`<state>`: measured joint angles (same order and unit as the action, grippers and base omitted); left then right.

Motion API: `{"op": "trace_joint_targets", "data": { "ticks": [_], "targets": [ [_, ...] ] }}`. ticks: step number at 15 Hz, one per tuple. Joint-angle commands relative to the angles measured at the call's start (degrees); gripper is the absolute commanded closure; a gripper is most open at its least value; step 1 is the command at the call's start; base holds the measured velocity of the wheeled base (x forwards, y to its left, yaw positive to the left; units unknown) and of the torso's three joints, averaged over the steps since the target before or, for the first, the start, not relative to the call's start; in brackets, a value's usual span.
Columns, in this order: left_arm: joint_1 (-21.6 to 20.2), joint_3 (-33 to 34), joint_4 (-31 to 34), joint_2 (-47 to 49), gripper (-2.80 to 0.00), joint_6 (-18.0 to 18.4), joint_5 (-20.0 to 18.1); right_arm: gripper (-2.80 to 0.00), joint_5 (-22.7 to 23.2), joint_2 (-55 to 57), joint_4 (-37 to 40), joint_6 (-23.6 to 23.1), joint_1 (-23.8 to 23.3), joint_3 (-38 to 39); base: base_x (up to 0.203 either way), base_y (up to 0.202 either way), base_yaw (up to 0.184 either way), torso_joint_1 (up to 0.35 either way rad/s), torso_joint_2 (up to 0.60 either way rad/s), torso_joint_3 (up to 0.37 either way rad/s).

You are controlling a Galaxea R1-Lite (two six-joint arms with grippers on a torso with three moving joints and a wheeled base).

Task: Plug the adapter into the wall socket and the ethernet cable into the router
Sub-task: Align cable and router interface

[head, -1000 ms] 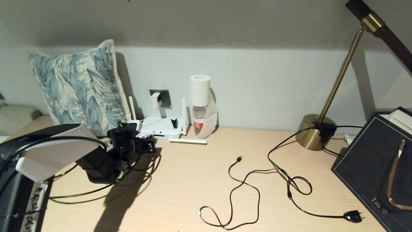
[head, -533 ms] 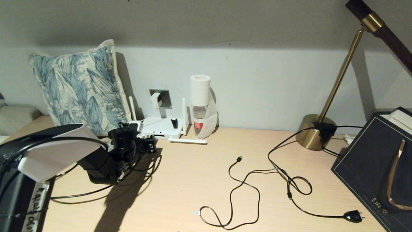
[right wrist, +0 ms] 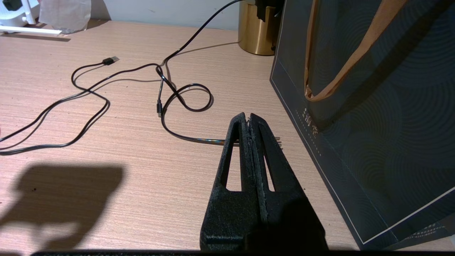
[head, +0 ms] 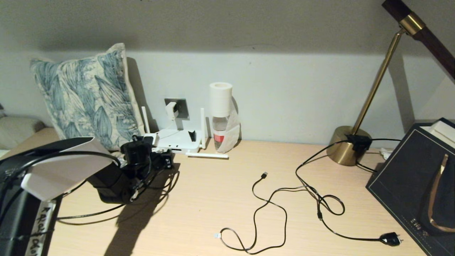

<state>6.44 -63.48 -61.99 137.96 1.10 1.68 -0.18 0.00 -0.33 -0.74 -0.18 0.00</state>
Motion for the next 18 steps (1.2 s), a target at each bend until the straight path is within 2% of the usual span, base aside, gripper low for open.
{"op": "trace_joint_targets", "data": {
  "ticks": [1, 18],
  "targets": [
    [-0.02, 0.11, -0.15, 0.03, 0.0, 0.05, 0.08, 0.0, 0.01, 0.09, -0.02, -0.13, 0.01, 0.0, 0.0, 0.0, 0.0, 0.0, 0.0, 0.0],
    [-0.11, -1.12, -0.06, 0.31, 0.0, -0.04, 0.08, 0.0, 0.01, 0.09, -0.02, -0.05, 0.01, 0.0, 0.0, 0.0, 0.0, 0.0, 0.0, 0.0]
  ]
}}
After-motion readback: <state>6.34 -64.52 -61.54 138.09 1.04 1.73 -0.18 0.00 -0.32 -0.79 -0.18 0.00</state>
